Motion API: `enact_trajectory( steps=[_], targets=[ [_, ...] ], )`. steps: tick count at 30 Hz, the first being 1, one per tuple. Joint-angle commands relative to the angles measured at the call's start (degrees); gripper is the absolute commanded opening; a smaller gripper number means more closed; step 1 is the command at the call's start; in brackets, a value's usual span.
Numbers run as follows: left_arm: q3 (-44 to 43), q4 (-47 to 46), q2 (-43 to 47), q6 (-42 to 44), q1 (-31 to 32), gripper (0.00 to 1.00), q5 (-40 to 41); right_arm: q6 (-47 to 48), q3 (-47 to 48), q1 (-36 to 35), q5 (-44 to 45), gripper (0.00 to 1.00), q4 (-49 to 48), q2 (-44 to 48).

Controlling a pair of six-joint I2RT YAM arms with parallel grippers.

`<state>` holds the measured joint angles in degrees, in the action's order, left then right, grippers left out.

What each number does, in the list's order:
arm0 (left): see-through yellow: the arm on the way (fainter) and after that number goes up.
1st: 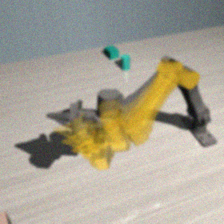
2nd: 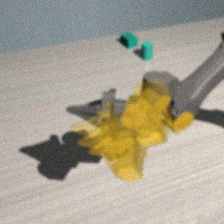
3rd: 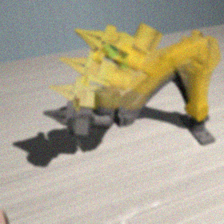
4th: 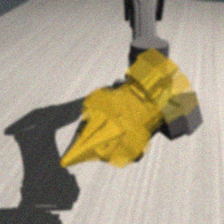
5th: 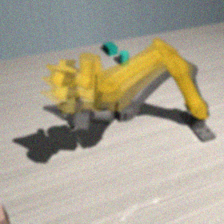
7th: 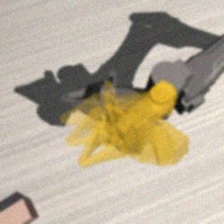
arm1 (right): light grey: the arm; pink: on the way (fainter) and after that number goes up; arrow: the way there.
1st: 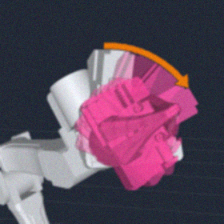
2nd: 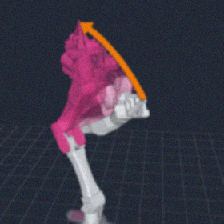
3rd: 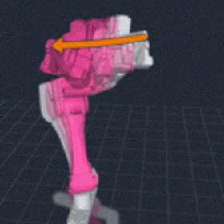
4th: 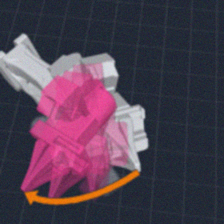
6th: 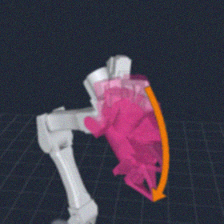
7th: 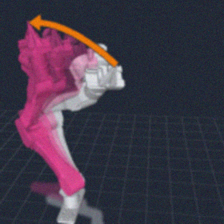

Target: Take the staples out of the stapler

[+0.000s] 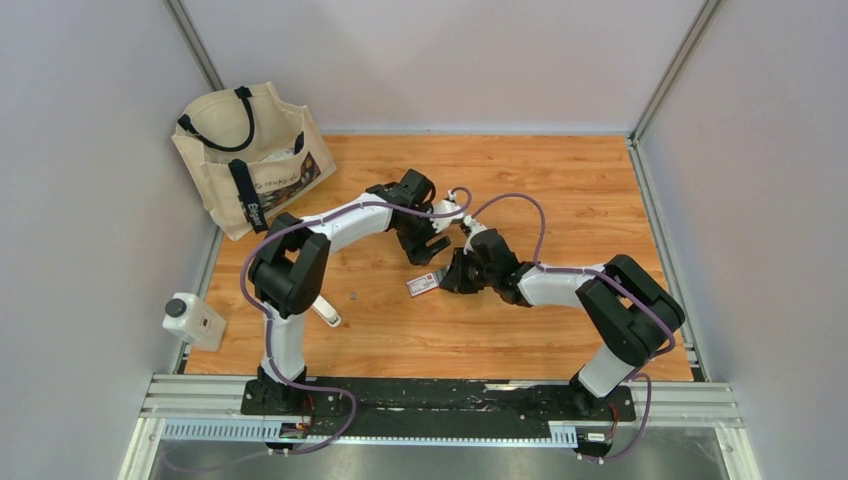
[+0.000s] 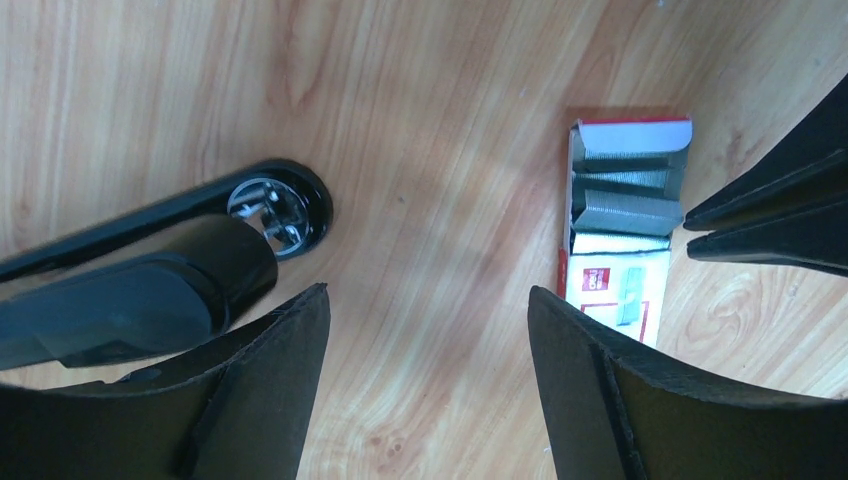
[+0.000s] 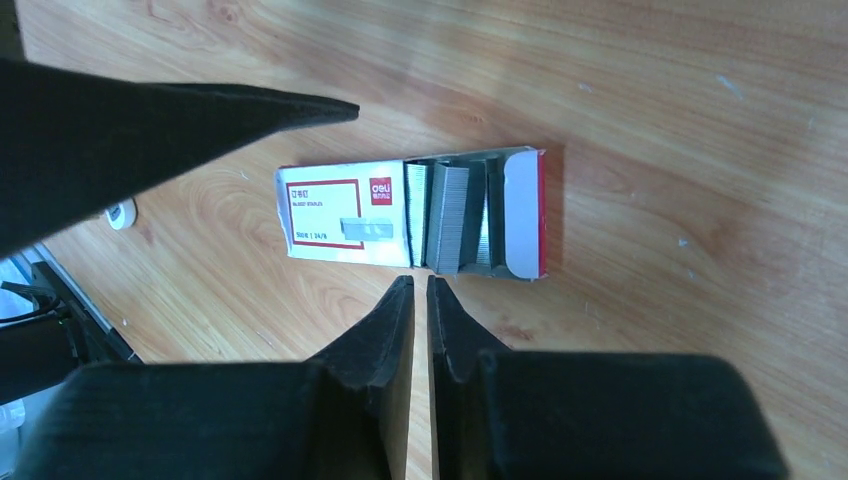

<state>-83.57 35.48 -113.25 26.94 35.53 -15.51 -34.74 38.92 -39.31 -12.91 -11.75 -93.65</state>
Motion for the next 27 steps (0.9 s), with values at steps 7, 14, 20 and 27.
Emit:
enact_trajectory(
  steps=[7,14,20,27],
  targets=[
    [2.0,1.0,8.4,-0.7,-2.8,0.80,-3.4,-0.5,-0.3,0.0,0.7,0.12,-4.5,2.2],
    [7.4,2.4,12.8,1.8,-3.4,0.81,-5.1,-0.4,3.5,0.9,-0.7,0.12,-4.0,-0.8],
    [9.7,2.8,13.8,2.7,-3.7,0.81,-5.3,-0.6,4.9,1.9,-2.9,0.11,-3.6,-1.1],
    [10.9,2.7,15.3,2.8,-3.8,0.81,-5.7,0.0,6.2,2.1,-4.1,0.11,-2.1,-4.3]
  ],
)
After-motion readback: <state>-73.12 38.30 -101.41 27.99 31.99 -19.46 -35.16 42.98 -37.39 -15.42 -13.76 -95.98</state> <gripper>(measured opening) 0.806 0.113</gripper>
